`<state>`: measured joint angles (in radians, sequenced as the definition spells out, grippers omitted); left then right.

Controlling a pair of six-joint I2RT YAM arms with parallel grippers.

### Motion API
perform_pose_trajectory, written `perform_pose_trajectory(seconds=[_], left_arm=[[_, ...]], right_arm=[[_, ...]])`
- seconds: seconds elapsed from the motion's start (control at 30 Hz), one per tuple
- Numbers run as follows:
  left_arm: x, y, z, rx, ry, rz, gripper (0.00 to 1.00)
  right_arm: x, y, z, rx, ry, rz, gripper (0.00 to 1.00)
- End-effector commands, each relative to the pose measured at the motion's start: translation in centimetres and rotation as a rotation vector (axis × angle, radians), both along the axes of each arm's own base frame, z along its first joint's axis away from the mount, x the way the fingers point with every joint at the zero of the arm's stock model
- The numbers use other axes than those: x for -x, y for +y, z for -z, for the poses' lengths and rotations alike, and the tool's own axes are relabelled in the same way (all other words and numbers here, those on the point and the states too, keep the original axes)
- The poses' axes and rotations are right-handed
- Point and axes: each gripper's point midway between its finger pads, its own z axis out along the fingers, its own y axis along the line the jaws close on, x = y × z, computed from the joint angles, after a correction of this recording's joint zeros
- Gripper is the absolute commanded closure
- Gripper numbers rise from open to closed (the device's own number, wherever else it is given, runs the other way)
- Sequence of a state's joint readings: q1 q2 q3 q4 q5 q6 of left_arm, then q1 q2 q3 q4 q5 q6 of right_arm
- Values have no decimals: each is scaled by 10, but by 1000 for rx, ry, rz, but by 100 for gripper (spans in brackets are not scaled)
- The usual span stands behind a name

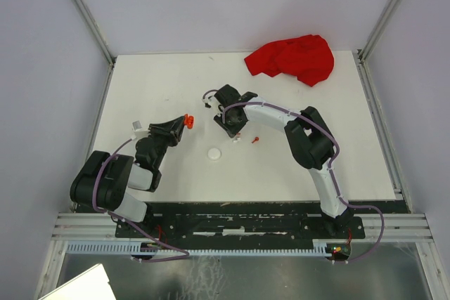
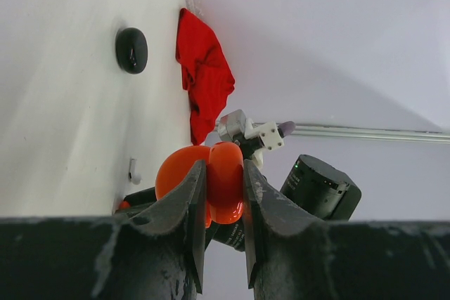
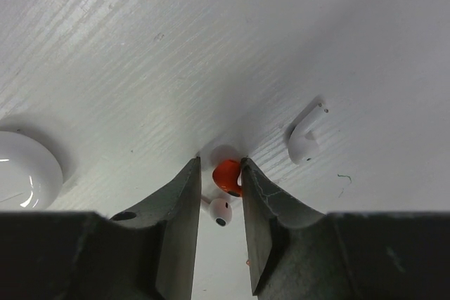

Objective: Insert the wireless bluetooth earbuds into the charging case
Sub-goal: Pick up the earbud from the center of the board, then place the earbud in the charging case.

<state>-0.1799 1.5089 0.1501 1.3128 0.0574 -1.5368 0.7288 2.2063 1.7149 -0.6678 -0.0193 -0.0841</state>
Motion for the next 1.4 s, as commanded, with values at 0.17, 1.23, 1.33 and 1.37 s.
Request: perform_pose_trajectory(seconds=[0.17, 1.23, 1.33, 1.37], left_arm=[[1, 1, -13, 22, -43, -1, 97], [-7, -23, -34, 30, -82, 124, 97], [-11, -34, -38, 43, -90, 167, 97], [-12, -38, -39, 48, -92, 180, 97]], right_arm=[[-16, 0, -9, -12, -34, 20, 70], [-40, 16, -188, -831, -151, 256, 97], [-34, 19, -200, -910, -137, 249, 97], [-32, 20, -201, -921, -132, 248, 97]])
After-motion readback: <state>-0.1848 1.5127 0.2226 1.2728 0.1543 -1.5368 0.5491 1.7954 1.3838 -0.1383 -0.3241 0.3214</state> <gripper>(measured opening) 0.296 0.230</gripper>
